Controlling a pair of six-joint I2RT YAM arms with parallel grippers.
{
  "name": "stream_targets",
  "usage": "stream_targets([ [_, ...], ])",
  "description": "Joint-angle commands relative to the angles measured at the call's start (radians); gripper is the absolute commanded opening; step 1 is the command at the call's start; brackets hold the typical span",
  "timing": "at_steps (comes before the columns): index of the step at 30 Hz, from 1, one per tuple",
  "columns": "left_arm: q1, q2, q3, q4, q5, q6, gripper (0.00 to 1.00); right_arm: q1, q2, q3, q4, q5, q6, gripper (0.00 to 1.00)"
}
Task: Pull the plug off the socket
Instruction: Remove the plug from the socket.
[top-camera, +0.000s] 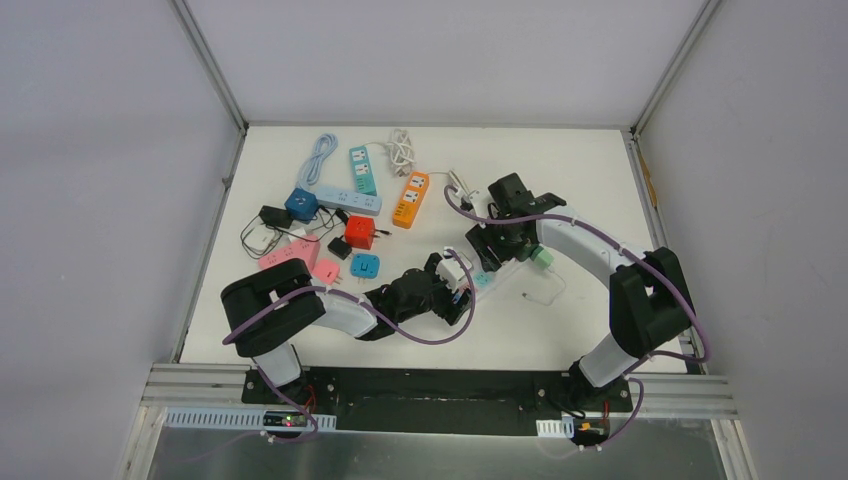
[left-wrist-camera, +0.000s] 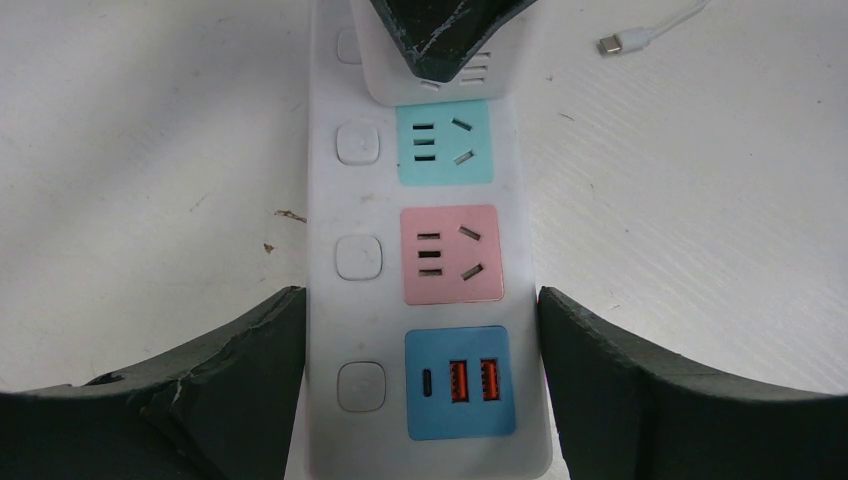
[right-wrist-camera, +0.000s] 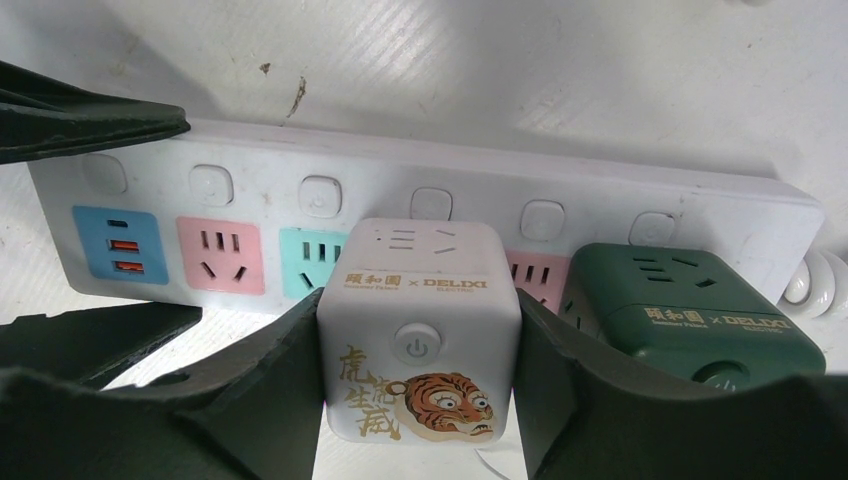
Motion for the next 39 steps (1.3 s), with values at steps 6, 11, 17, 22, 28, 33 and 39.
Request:
stream_targets([
  [6,0.004,0.045,0.006,-0.068,0.074,-0.043,0.00,0.015,-0.015,-0.011,-0.050,-0.132,0.036,0.00],
  [11,0.005,0.043,0.007,-0.070,0.076,-0.042,0.00,0.015,-0.021,-0.005,-0.065,-0.200,0.030,0.00],
  [17,0.004,0.042,0.008,-0.072,0.078,-0.041,0.00,0.015,-0.029,-0.011,-0.058,-0.216,0.034,0.00],
  [22,0.005,0.042,0.010,-0.076,0.078,-0.039,0.00,0.015,-0.012,-0.015,-0.036,-0.096,0.044,0.00],
  [28,0.005,0.047,0.016,-0.078,0.082,-0.038,0.00,0.015,-0.014,-0.012,-0.050,-0.149,0.039,0.00],
  [33,0.005,0.046,0.012,-0.075,0.083,-0.038,0.00,0.015,-0.016,-0.007,-0.066,-0.218,0.031,0.00],
  [39,0.005,0.044,0.008,-0.070,0.085,-0.040,0.00,0.016,-0.023,-0.008,-0.066,-0.249,0.034,0.00],
])
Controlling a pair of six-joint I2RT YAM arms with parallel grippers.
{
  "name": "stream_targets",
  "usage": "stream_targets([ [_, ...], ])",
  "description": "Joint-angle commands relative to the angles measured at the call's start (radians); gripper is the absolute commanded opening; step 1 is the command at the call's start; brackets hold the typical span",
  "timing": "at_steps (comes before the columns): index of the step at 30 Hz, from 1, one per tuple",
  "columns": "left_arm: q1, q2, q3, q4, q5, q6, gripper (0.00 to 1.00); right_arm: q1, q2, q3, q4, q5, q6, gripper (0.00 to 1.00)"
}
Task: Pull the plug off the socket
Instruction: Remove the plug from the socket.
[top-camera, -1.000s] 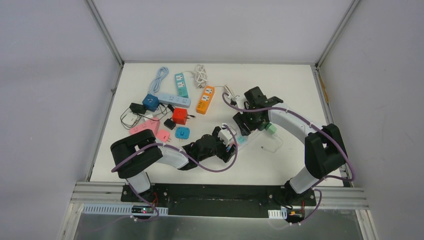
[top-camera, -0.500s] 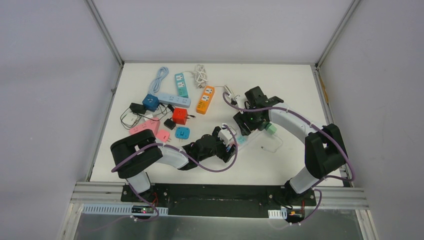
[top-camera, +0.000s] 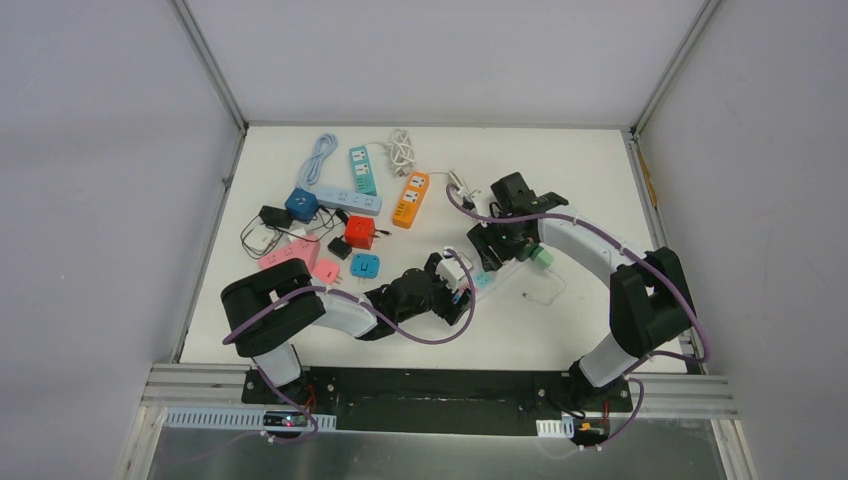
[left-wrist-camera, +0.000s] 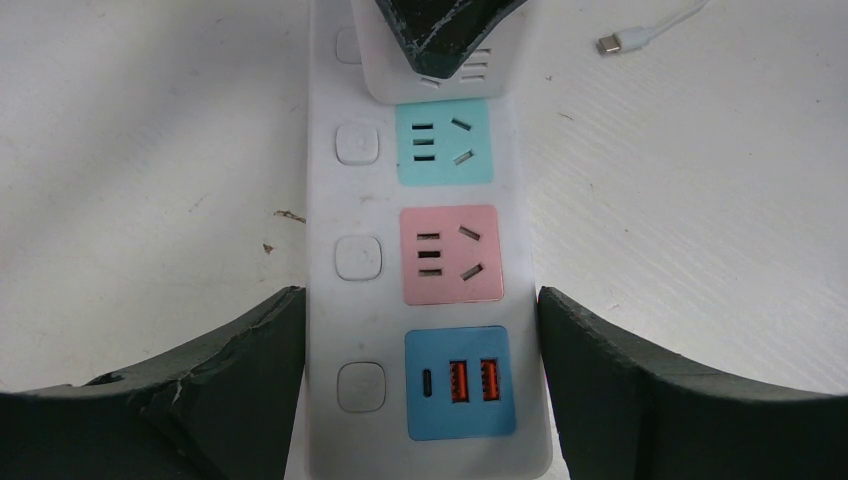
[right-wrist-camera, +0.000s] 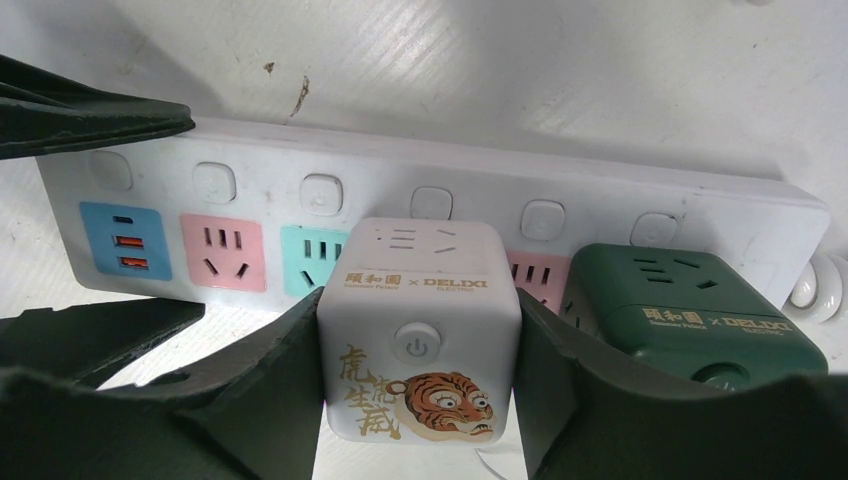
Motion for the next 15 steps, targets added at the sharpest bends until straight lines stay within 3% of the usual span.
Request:
stream_targets([
  [1,0.004,0.045,0.008,-0.070,0.077,-0.040,0.00,0.029,-0.020,-0.010,-0.057,-0.187,0.043,0.00],
  [8,0.004,0.050,0.010,-0.068,0.079,-0.040,0.00,0.029,-0.003,-0.016,-0.025,0.007,0.053,0.00],
  [11,0.004,0.054,0.012,-0.068,0.081,-0.039,0.00,0.026,-0.005,-0.010,-0.044,-0.070,0.047,0.00],
  [15,0.004,0.053,0.010,-0.069,0.080,-0.039,0.00,0.026,0.005,0.015,-0.114,-0.296,0.029,0.00],
])
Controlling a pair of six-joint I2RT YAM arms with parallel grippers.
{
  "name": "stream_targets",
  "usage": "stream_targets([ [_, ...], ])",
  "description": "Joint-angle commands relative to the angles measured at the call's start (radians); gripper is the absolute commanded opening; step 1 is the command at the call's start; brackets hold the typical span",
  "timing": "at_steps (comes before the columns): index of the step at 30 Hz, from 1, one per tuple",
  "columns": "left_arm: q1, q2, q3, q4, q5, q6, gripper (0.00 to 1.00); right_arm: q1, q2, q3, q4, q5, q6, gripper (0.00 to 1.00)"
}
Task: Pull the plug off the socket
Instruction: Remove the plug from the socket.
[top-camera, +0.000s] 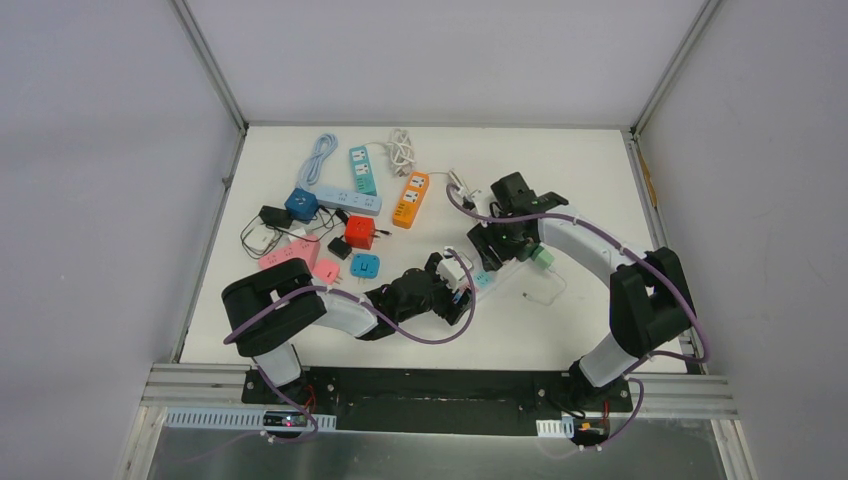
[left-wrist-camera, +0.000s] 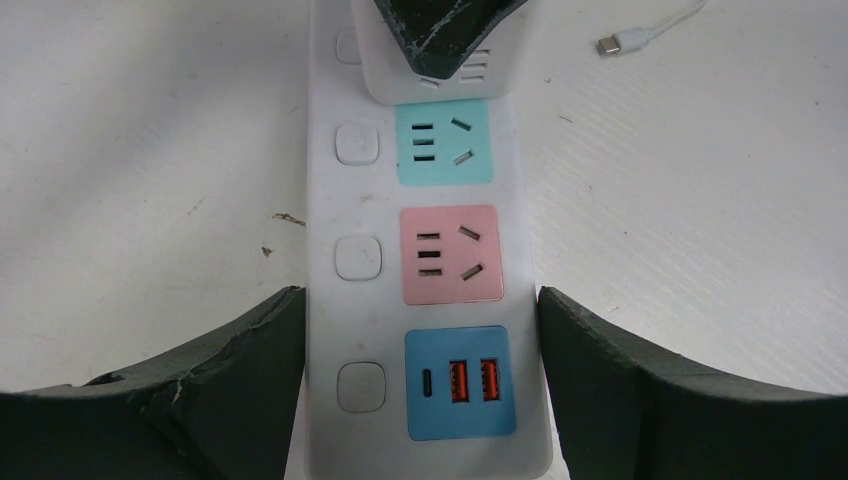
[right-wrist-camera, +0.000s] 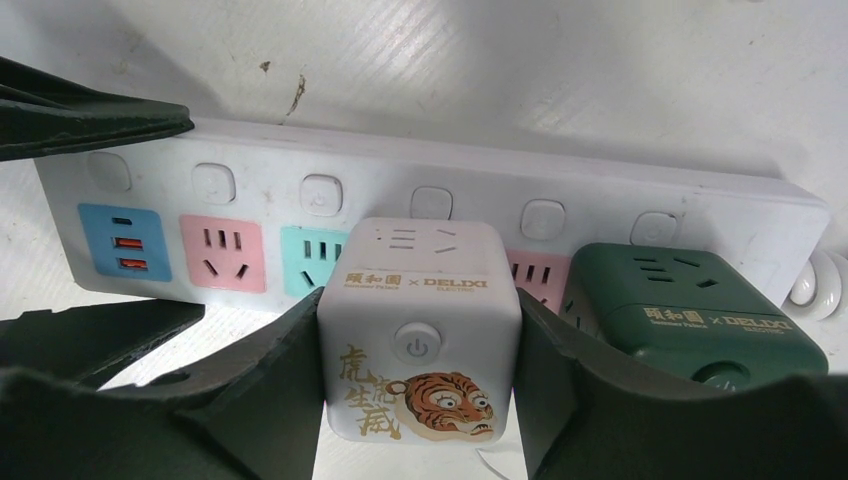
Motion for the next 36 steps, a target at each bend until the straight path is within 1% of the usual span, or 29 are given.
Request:
stream_targets([
  [1,0.004,0.049,0.007,-0.072,0.079,-0.039,0.00,0.022,0.008,0.021,-0.126,-0.356,0.021,0.00],
  [3,0.003,0.050,0.005,-0.069,0.078,-0.040,0.00,0.022,0.006,0.027,-0.134,-0.392,0.019,0.00],
  [4,0.004,0.050,0.004,-0.068,0.077,-0.041,0.00,0.023,0.002,0.024,-0.127,-0.373,0.021,0.00],
  [6,0.004,0.051,0.001,-0.064,0.076,-0.042,0.00,0.020,-0.009,0.011,-0.097,-0.265,0.028,0.00],
  [9,0.005,0.051,-0.002,-0.063,0.074,-0.042,0.00,0.012,-0.029,0.000,-0.059,-0.054,0.022,0.00],
  [10,0.006,0.051,-0.002,-0.063,0.075,-0.042,0.00,0.007,-0.041,-0.002,-0.054,-0.010,0.016,0.00],
  [11,0.006,0.051,-0.002,-0.063,0.075,-0.042,0.00,-0.002,-0.055,-0.005,-0.056,-0.008,0.009,0.00],
  [13,0.006,0.051,-0.002,-0.064,0.075,-0.041,0.00,-0.024,-0.081,-0.013,-0.059,-0.054,0.009,0.00],
  [15,0.006,0.057,0.002,-0.068,0.082,-0.040,0.00,-0.052,-0.088,-0.007,-0.077,-0.148,0.014,0.00],
  [19,0.007,0.064,0.010,-0.071,0.091,-0.040,0.00,-0.058,-0.058,0.020,-0.150,-0.371,0.010,0.00],
  [21,0.007,0.065,0.010,-0.070,0.092,-0.042,0.00,-0.048,-0.046,0.026,-0.160,-0.432,0.010,0.00],
  [22,0.006,0.063,0.009,-0.070,0.093,-0.043,0.00,-0.038,-0.045,0.024,-0.152,-0.420,0.010,0.00],
  [23,0.007,0.062,0.006,-0.069,0.092,-0.044,0.00,-0.025,-0.048,0.018,-0.138,-0.376,0.010,0.00],
  [27,0.007,0.055,-0.004,-0.067,0.087,-0.047,0.00,0.009,-0.076,-0.011,-0.069,-0.105,0.001,0.00],
  [29,0.007,0.055,-0.004,-0.069,0.085,-0.046,0.00,0.009,-0.087,-0.006,-0.075,-0.026,-0.025,0.00],
  [30,0.006,0.056,-0.003,-0.071,0.086,-0.044,0.00,0.005,-0.097,-0.007,-0.077,-0.012,-0.033,0.00],
  [31,0.007,0.057,0.000,-0.074,0.086,-0.043,0.00,-0.007,-0.109,-0.010,-0.078,-0.012,-0.036,0.00],
  [36,0.007,0.060,0.021,-0.099,0.098,-0.041,0.00,-0.061,-0.109,0.009,-0.138,-0.246,-0.031,0.00],
])
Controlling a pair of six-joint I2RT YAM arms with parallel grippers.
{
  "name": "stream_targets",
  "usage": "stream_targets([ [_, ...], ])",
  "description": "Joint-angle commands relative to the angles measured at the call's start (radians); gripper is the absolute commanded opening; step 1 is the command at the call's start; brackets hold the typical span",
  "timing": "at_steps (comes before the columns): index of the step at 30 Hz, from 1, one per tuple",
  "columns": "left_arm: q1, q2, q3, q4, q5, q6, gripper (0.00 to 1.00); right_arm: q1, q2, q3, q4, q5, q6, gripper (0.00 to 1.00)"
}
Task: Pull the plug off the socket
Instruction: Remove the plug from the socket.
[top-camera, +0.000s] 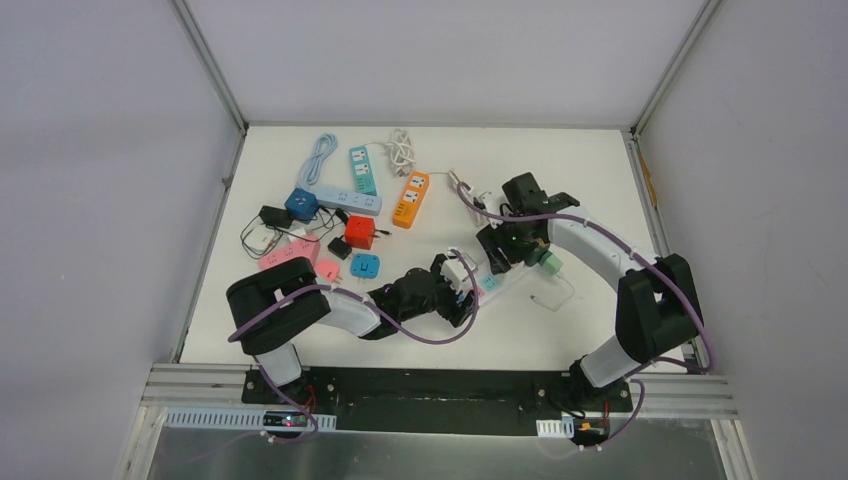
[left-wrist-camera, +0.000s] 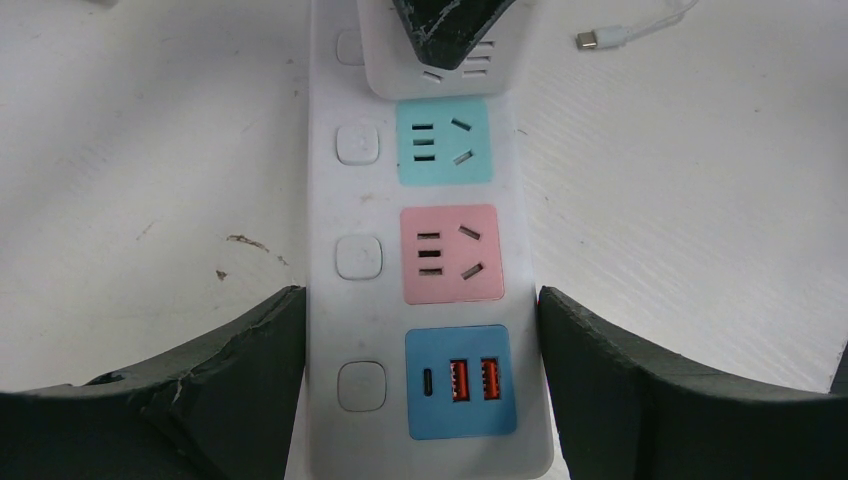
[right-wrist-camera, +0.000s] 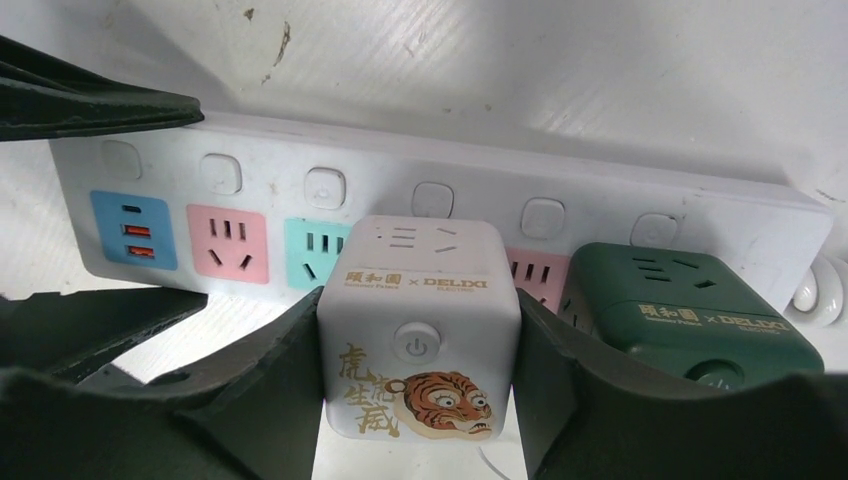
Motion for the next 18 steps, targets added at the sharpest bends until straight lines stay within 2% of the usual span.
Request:
stream_targets([
  [1,0.007,0.039,0.009,-0.121,0.055,-0.021,0.00,-0.016,-0.058,0.037,-0.106,-0.276,-0.015,0.00],
  [4,0.008,0.039,0.011,-0.122,0.054,-0.023,0.00,-0.006,-0.036,0.052,-0.148,-0.408,-0.027,0.00],
  [7,0.007,0.038,0.008,-0.118,0.055,-0.023,0.00,0.018,-0.022,0.061,-0.165,-0.446,-0.046,0.00],
  [9,0.008,0.039,0.003,-0.112,0.055,-0.025,0.00,0.025,-0.024,0.063,-0.152,-0.384,-0.046,0.00],
  [14,0.007,0.036,0.004,-0.118,0.055,-0.023,0.00,0.018,-0.081,0.001,-0.022,0.016,-0.026,0.00],
  [16,0.007,0.038,0.005,-0.120,0.054,-0.023,0.00,0.012,-0.091,-0.003,-0.014,0.045,-0.028,0.00],
  [18,0.007,0.045,0.010,-0.120,0.054,-0.021,0.00,0.010,-0.079,0.010,-0.039,-0.032,-0.025,0.00],
])
